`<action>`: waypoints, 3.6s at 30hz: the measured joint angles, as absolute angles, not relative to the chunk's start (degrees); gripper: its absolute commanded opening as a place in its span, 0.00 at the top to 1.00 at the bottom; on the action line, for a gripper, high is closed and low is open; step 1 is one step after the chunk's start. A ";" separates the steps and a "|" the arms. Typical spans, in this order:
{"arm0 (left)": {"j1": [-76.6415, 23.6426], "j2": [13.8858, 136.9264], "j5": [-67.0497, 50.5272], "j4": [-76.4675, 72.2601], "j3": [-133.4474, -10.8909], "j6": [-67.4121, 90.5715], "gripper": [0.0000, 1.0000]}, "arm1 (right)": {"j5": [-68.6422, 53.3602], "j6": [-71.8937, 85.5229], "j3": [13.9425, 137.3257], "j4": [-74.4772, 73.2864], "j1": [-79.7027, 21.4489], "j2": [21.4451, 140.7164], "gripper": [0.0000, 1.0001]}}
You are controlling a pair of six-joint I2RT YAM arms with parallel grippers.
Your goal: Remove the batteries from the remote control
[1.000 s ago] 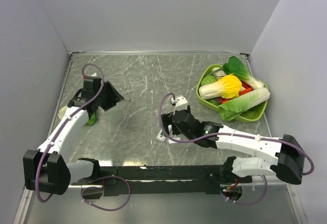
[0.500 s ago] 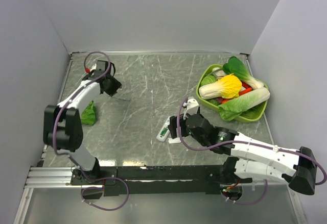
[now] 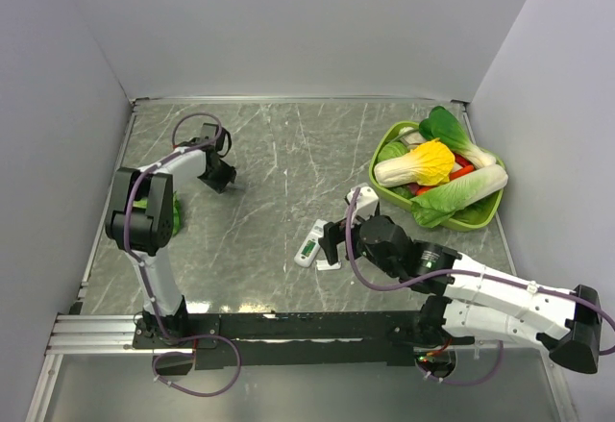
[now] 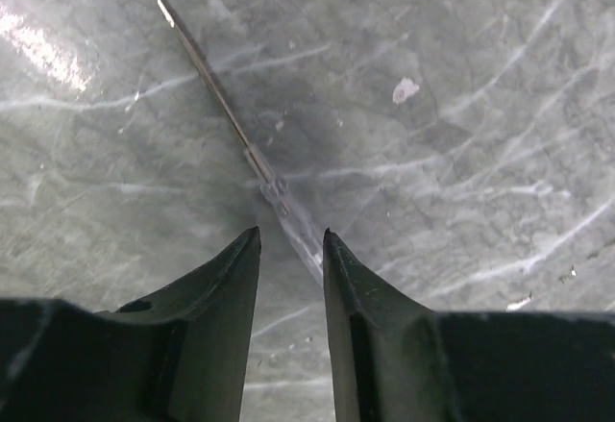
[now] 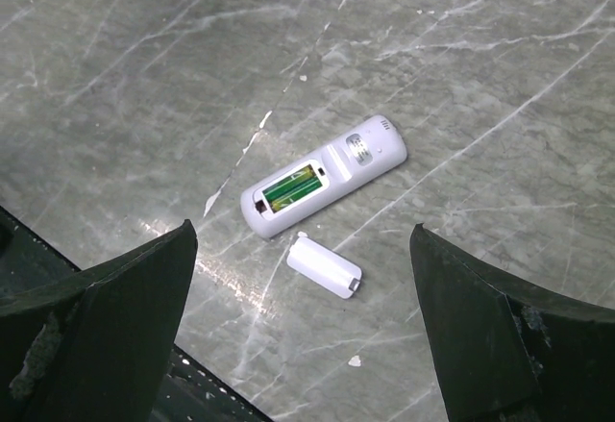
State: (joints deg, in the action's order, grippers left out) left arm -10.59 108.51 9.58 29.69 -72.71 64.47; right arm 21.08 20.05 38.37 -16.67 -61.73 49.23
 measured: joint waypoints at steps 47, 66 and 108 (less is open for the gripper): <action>-26.33 64.53 -22.22 12.34 -45.98 68.90 0.99 | 7.51 -18.90 15.22 37.39 -63.57 52.10 0.14; -31.24 56.69 -24.77 4.10 -39.11 81.65 0.99 | 1.80 -44.36 20.25 55.00 -67.22 62.67 0.28; -32.62 55.20 -23.33 2.70 -38.24 84.01 0.62 | 11.38 -47.90 20.80 65.58 -69.23 71.22 1.00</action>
State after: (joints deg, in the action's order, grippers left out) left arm -32.62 55.20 -23.33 2.70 -38.24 84.01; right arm 11.38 -47.90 20.80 65.58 -69.23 71.22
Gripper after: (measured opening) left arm 0.187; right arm 0.217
